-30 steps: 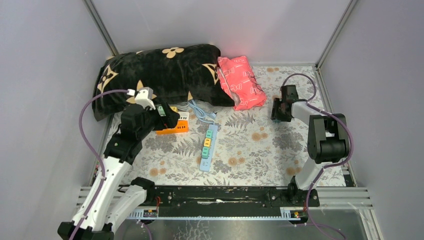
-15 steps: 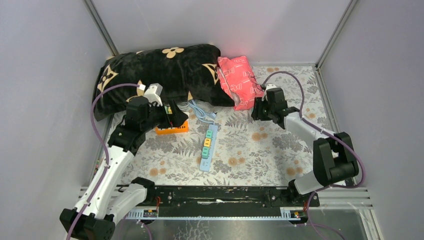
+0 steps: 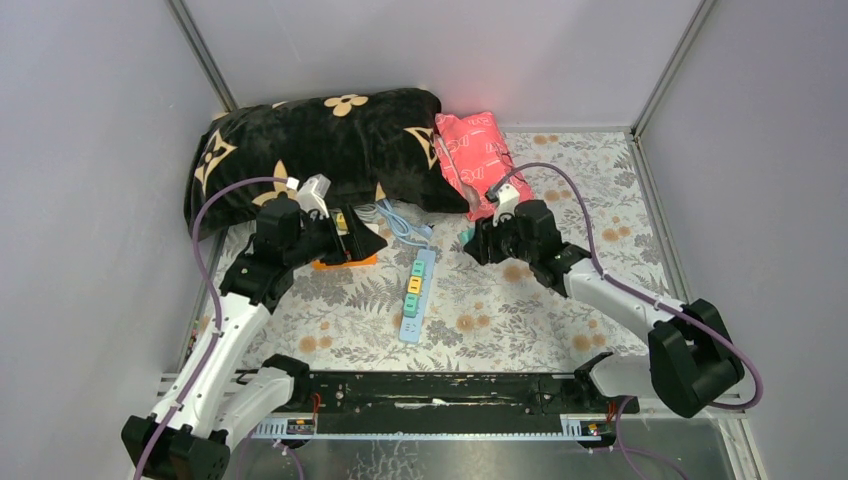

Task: Insert the plug
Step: Pick up the plug from the center of the board.

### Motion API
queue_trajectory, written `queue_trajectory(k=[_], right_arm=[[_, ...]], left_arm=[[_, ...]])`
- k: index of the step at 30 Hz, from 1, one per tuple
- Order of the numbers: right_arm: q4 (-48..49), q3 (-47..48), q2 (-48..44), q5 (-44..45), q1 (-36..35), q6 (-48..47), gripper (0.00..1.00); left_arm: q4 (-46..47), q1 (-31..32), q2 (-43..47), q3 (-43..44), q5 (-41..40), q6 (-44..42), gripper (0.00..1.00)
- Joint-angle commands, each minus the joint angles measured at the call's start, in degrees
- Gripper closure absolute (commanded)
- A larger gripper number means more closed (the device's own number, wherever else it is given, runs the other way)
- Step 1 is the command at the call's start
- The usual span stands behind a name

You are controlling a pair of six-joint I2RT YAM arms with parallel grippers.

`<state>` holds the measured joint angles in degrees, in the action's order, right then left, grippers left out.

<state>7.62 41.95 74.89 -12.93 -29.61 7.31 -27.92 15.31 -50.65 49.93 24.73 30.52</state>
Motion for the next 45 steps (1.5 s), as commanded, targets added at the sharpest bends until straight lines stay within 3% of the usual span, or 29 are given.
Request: queue_trajectory(k=[1,7,20,30,41,45], right_arm=[[8.86,-2.00,-2.81,-5.14,-3.29,-3.24,0.60],[14.93,-4.97,-4.28,-8.98,-7.88,-5.02,0.60],[18.53,-6.69,-4.40,-14.45,-15.32,-10.75,0.59],[19.21,-6.64,-4.21,-16.88,-16.36,-11.49,0.58],[20.25,-6.78,-3.90,-18.48,-16.45,-11.04,0.59],[20.73,-6.85,-3.57,-18.97,-16.41,-10.67,0.59]], left_arm=[[3.93,0.20,0.00,-1.32,3.52,3.74,0.00],[5.86,3.33,-0.71,-2.93,3.31,6.83,0.00],[10.68,13.94,-8.26,-3.62,1.42,10.56,0.02],[13.32,15.42,-13.41,-3.86,4.48,10.59,0.14],[15.52,17.87,-17.48,-3.70,6.51,10.70,0.34],[15.48,18.41,-17.94,-3.44,6.98,10.70,0.46]])
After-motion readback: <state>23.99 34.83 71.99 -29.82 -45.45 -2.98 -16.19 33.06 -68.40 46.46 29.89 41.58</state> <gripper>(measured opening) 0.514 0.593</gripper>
